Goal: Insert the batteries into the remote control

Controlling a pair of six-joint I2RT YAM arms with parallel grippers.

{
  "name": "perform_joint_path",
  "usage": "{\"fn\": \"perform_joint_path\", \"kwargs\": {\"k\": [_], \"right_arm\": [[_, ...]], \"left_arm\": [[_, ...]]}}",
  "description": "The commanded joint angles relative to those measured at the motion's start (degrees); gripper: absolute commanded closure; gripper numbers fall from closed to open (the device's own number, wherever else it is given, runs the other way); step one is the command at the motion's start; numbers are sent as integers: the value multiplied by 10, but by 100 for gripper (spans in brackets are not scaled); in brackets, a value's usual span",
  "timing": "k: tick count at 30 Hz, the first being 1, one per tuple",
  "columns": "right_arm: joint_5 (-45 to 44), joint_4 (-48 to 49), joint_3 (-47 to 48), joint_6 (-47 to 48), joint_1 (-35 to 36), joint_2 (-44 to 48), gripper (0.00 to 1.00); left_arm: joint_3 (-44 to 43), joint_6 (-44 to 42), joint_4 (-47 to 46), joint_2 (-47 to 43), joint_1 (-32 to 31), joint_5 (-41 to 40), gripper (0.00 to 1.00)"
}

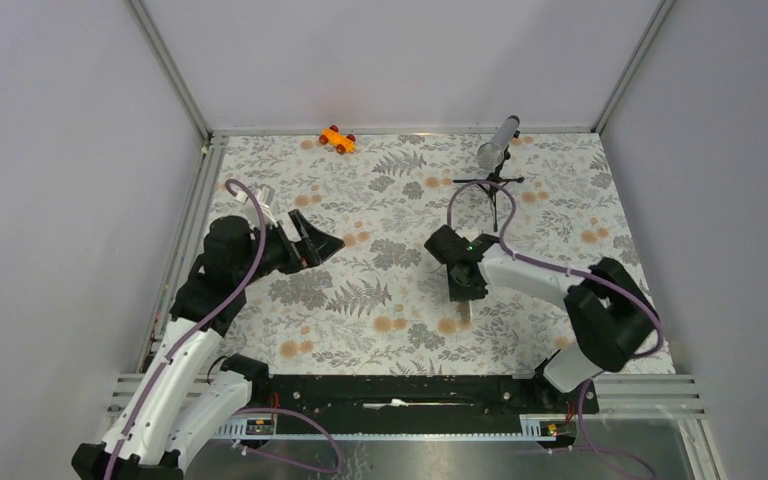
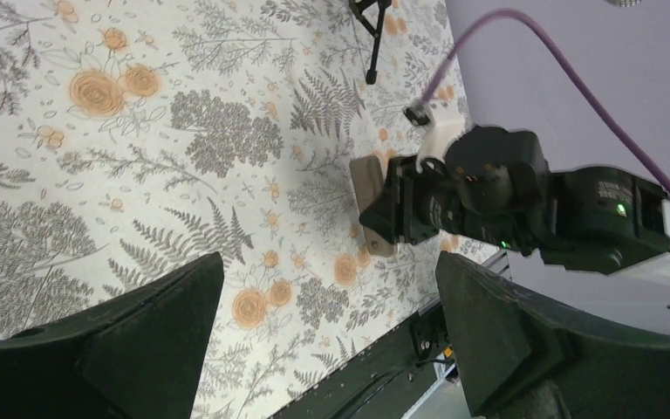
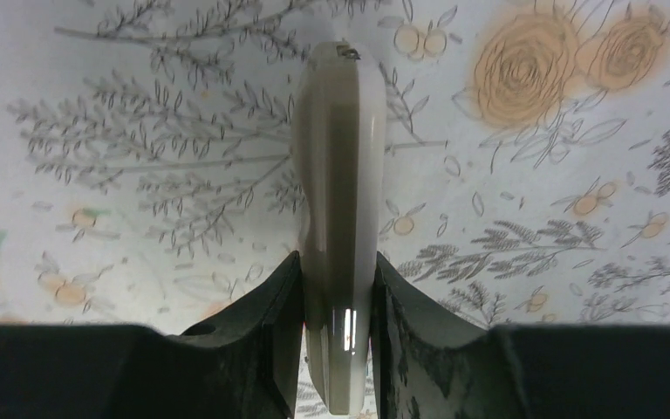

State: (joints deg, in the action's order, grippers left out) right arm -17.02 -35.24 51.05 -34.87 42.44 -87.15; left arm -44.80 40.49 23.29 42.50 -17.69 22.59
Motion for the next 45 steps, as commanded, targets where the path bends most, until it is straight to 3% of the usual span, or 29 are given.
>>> {"fn": "perform_joint_path", "kwargs": {"k": [1,5,9,14,19,25,34,45], "right_arm": [[-83,-58,78,23,-4,-77,79],[-102,-97,127,29,1,-153,71],[-106,-114,164,20,14,-186,38],[-48,-96,180,9,19,-149,27],[-7,-94,166,-4,19,-56,18],[-33,-86,95,-27,19,197,1],[-202,-206,183,-30,19,501,1],[-276,-247,271,9,19,634,0]], "left_arm": [[-22,-22,32,-48,2,-44,1],[-43,-40,78,-85,2,-85,1],[-79,-64,144,-102,2,-122,1],[-103,-80,198,-130,2,-146,1],[-117,-82,219,-146,2,-129,1],[-147,-94,249,-132,2,-85,1],[-208,-125,290,-143,2,-181,1],[-253,-131,316,-159,2,-279,1]]}}
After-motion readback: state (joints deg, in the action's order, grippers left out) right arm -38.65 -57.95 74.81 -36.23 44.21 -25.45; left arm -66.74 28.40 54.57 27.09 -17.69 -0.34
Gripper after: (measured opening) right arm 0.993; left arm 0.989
